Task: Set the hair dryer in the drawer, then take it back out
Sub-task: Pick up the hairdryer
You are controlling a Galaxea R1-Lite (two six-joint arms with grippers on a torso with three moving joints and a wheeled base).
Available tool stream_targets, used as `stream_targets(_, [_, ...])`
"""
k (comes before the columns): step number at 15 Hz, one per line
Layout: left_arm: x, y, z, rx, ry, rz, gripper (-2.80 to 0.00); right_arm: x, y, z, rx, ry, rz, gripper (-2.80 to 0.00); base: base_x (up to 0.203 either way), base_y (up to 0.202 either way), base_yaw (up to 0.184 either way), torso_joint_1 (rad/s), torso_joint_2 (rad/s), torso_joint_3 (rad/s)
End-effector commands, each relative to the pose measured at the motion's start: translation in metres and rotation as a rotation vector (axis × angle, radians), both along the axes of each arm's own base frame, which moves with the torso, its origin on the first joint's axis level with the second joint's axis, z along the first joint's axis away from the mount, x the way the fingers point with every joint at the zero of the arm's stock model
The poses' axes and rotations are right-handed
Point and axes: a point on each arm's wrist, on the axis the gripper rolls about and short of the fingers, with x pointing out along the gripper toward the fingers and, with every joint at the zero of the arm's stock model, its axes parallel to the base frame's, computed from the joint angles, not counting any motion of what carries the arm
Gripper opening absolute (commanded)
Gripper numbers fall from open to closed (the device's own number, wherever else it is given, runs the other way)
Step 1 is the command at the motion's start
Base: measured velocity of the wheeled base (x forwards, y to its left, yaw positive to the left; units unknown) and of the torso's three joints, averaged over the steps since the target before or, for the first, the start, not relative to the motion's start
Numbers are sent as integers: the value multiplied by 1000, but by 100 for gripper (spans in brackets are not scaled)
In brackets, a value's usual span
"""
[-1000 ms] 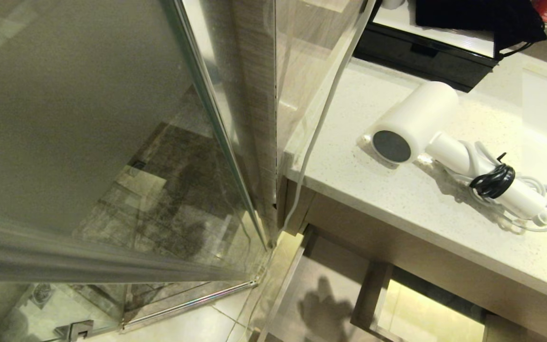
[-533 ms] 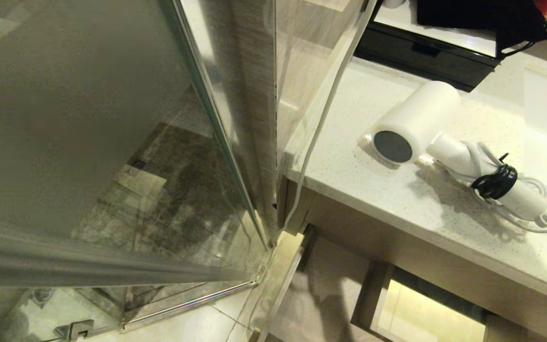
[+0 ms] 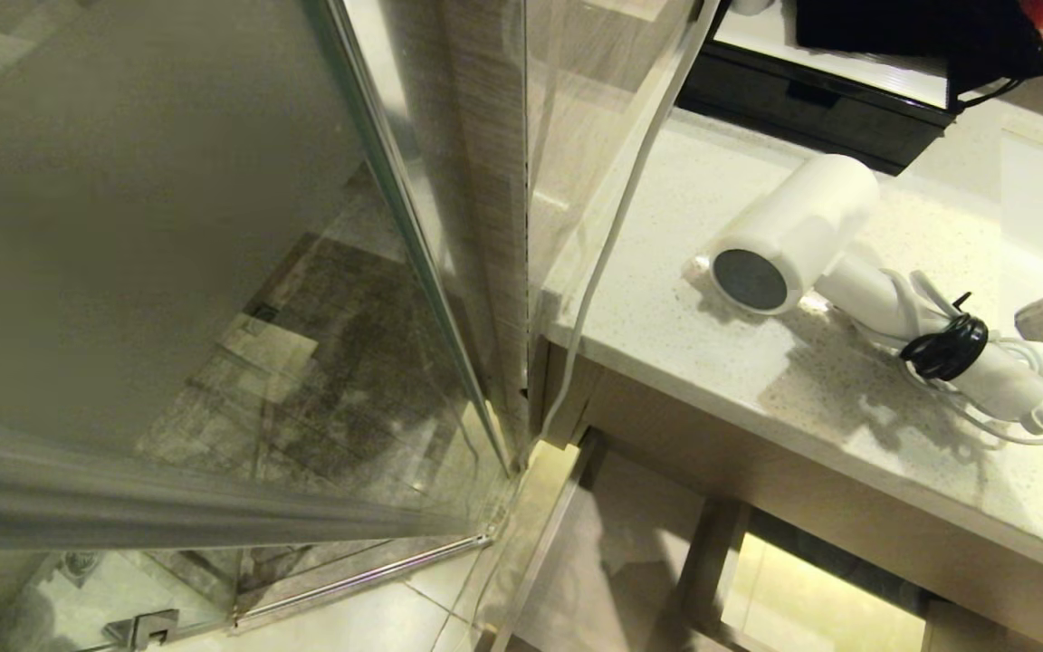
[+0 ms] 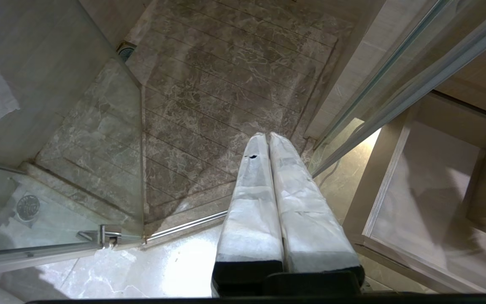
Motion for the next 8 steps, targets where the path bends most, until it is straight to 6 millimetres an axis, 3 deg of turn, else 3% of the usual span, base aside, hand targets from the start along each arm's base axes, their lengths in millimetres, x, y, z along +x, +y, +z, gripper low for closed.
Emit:
stream_targets(1, [0, 0, 0, 0, 0, 0, -280, 12, 3, -4, -1, 31, -1, -27, 0, 0, 0, 0, 0, 0])
stream_targets(2, [0, 0, 0, 0, 0, 0, -280, 14, 3, -4, 5, 27, 14, 0, 0, 0, 0, 0, 0, 0])
stream_targets(8, [0, 0, 0, 0, 0, 0, -280, 15, 3, -6, -15, 32, 10, 0, 0, 0, 0, 0, 0, 0])
